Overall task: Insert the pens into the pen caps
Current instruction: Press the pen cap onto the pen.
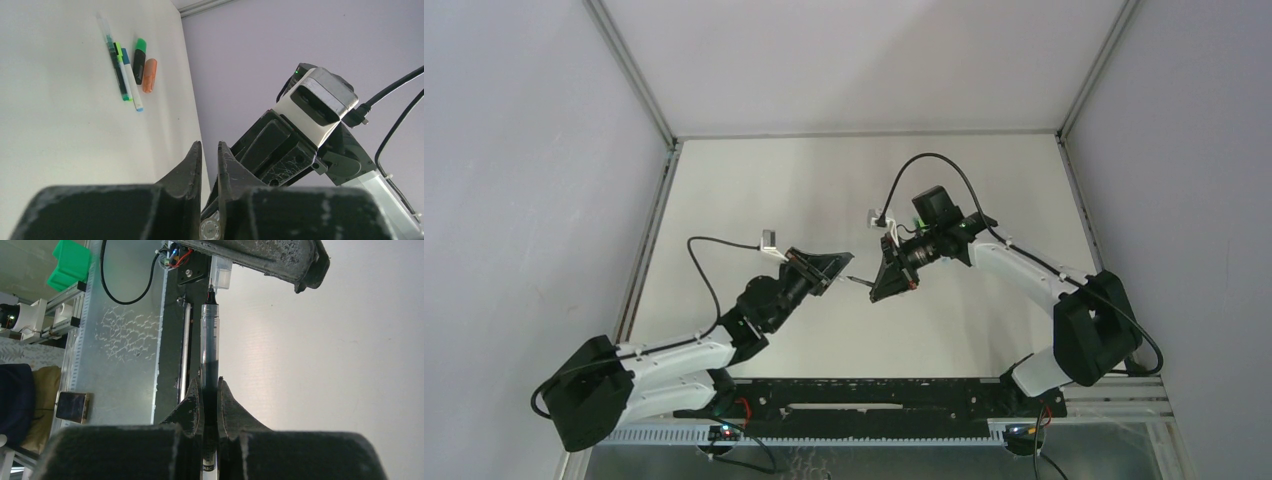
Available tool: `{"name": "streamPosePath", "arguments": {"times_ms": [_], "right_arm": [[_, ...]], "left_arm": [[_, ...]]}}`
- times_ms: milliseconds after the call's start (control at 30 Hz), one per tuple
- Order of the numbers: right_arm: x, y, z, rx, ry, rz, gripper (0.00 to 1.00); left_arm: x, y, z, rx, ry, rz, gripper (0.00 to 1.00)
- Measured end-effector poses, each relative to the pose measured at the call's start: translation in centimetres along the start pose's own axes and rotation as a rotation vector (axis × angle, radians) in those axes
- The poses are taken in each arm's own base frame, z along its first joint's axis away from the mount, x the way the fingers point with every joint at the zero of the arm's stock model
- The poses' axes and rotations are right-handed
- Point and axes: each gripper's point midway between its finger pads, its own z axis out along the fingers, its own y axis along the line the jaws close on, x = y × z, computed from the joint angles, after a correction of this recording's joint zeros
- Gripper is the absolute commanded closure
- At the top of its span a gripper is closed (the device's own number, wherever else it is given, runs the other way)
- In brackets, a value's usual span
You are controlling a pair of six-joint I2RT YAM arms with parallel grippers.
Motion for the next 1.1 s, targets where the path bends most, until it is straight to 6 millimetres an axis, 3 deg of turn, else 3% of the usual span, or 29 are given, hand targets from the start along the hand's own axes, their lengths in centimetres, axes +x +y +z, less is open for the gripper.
{"name": "streamPosePath", "arguments": {"times_ms": [233, 567, 1100], "right_arm": [[0.1, -0.2, 0.1, 0.009, 0.005, 0.003, 1.0], [0.1, -0.3, 0.1, 0.02, 0.009, 0.001, 1.0], [0.0, -0.2, 0.0, 0.014, 0.003, 0.016, 1.0]], "left_arm": [[0.0, 0.2, 0.3, -0.007, -0.004, -0.033, 1.0], [-1.3, -1.2, 0.5, 0.04, -0.061, -0.089, 1.0], [-1.2, -1.5, 0.6, 0.06, -0.055, -0.093, 1.0]]}}
